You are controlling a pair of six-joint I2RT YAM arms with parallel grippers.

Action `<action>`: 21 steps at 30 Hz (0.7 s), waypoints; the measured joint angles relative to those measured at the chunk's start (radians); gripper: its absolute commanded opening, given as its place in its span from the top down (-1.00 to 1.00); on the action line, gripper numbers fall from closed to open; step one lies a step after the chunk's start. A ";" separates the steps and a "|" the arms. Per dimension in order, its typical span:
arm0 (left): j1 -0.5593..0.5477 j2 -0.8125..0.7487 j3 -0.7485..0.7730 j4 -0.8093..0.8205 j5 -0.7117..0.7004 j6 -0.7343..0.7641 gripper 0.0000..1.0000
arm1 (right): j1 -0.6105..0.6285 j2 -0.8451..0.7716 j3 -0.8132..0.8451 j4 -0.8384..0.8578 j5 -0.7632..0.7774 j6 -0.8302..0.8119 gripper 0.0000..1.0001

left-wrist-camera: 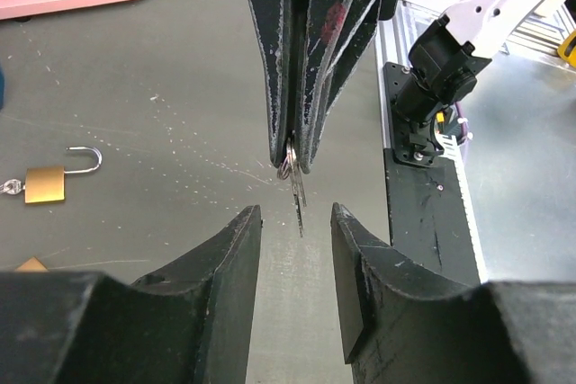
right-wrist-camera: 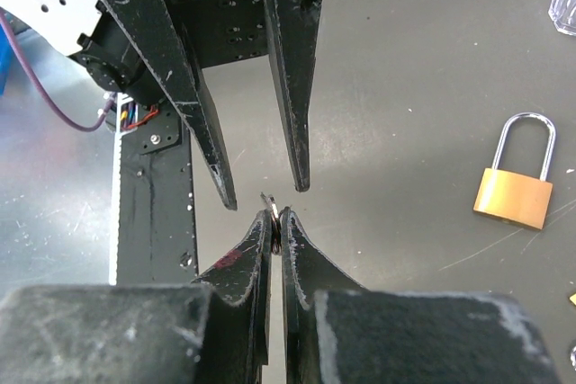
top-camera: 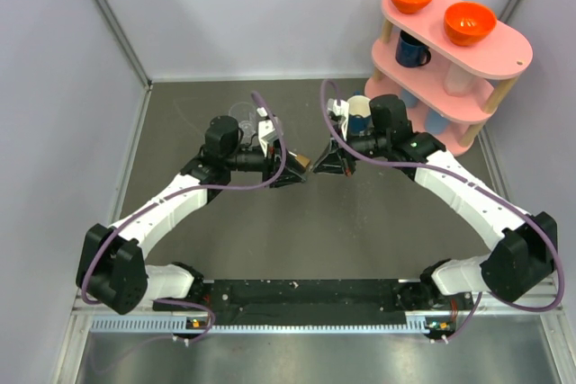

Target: Unlock with the key

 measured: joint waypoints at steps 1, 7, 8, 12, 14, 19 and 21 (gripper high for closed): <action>-0.002 0.000 0.000 -0.002 0.000 0.003 0.16 | 0.000 0.000 0.000 0.003 -0.002 0.002 1.00; -0.017 0.002 0.000 -0.021 -0.003 0.024 0.24 | 0.000 0.000 0.000 0.011 -0.005 0.014 1.00; -0.020 0.003 0.000 -0.023 -0.003 0.026 0.26 | 0.000 0.000 0.000 0.011 -0.005 0.015 1.00; -0.027 0.016 0.000 -0.034 -0.003 0.032 0.43 | 0.000 0.000 0.000 0.014 -0.005 0.015 1.00; -0.028 0.022 0.000 -0.042 -0.003 0.034 0.55 | 0.000 0.000 0.000 0.018 -0.005 0.015 1.00; -0.028 0.024 0.000 -0.050 -0.005 0.036 0.77 | 0.001 0.000 0.000 0.025 -0.005 0.015 1.00; -0.029 0.024 0.000 -0.051 -0.008 0.035 0.78 | 0.001 0.000 0.000 0.025 -0.005 0.015 1.00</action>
